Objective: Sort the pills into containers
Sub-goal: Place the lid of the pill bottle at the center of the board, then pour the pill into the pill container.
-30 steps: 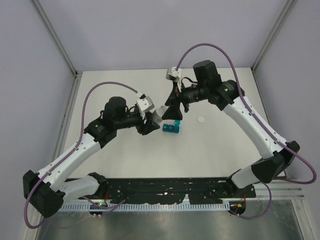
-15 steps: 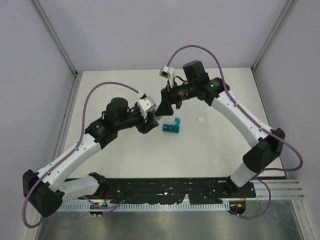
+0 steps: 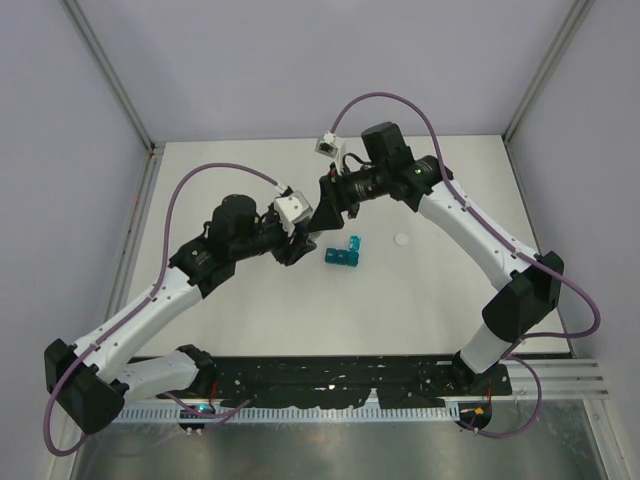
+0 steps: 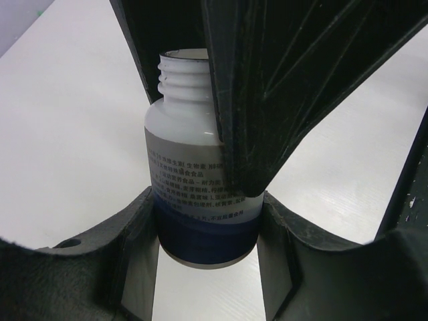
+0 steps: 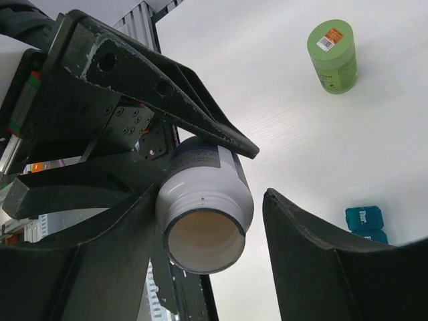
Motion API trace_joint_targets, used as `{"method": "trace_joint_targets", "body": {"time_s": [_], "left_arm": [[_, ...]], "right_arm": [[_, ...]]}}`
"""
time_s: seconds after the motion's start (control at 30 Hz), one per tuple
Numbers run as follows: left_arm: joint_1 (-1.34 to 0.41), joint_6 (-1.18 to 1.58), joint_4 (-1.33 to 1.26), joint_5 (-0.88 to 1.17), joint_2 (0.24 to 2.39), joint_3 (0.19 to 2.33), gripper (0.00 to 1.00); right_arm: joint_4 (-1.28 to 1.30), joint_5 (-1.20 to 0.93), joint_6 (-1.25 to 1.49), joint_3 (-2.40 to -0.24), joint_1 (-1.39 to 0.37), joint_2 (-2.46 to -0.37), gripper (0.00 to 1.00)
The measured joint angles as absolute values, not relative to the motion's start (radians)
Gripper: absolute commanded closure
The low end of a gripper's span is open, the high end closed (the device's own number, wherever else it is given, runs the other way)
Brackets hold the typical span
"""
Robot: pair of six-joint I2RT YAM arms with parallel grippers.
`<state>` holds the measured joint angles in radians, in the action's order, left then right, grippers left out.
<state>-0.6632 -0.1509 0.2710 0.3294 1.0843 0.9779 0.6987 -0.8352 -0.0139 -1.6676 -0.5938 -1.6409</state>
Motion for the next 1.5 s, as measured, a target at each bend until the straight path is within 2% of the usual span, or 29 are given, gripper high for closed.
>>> {"method": "trace_joint_targets", "body": {"time_s": [0.13,0.3,0.33,0.53,0.6,0.83,1.0,1.23,1.5], "left_arm": [[-0.666,-0.162,0.274,0.317,1.085,0.980,1.00],[-0.667,-0.164,0.279,0.310,1.085,0.980,0.99],[-0.667,-0.165,0.280,0.309,1.085,0.980,0.95],[-0.667,-0.184,0.284,0.307,1.084,0.986,0.60],[-0.667,-0.199,0.294,0.307,1.084,0.999,0.52],[-0.665,-0.241,0.293,0.315,1.083,1.031,0.33],[-0.665,-0.243,0.263,0.342,1.087,1.047,0.24],[-0.656,-0.225,0.226,0.350,1.087,1.049,0.21],[-0.627,-0.190,0.191,0.352,1.064,1.049,0.24]], "right_arm": [[0.693,-0.850,-0.004,-1.667,-0.594,-1.646,0.46],[0.690,-0.863,0.007,-1.666,-0.595,-1.652,0.74],[0.689,-0.865,0.007,-1.666,-0.595,-1.652,0.79],[0.680,-0.878,0.019,-1.664,-0.582,-1.652,0.92],[0.665,-0.902,0.030,-1.663,-0.571,-1.652,0.95],[0.628,-0.977,0.073,-1.663,-0.549,-1.652,0.95],[0.596,-1.019,0.131,-1.662,-0.532,-1.652,0.94],[0.538,-1.077,0.210,-1.646,-0.502,-1.652,0.94],[0.439,-1.122,0.300,-1.610,-0.489,-1.652,0.95]]}}
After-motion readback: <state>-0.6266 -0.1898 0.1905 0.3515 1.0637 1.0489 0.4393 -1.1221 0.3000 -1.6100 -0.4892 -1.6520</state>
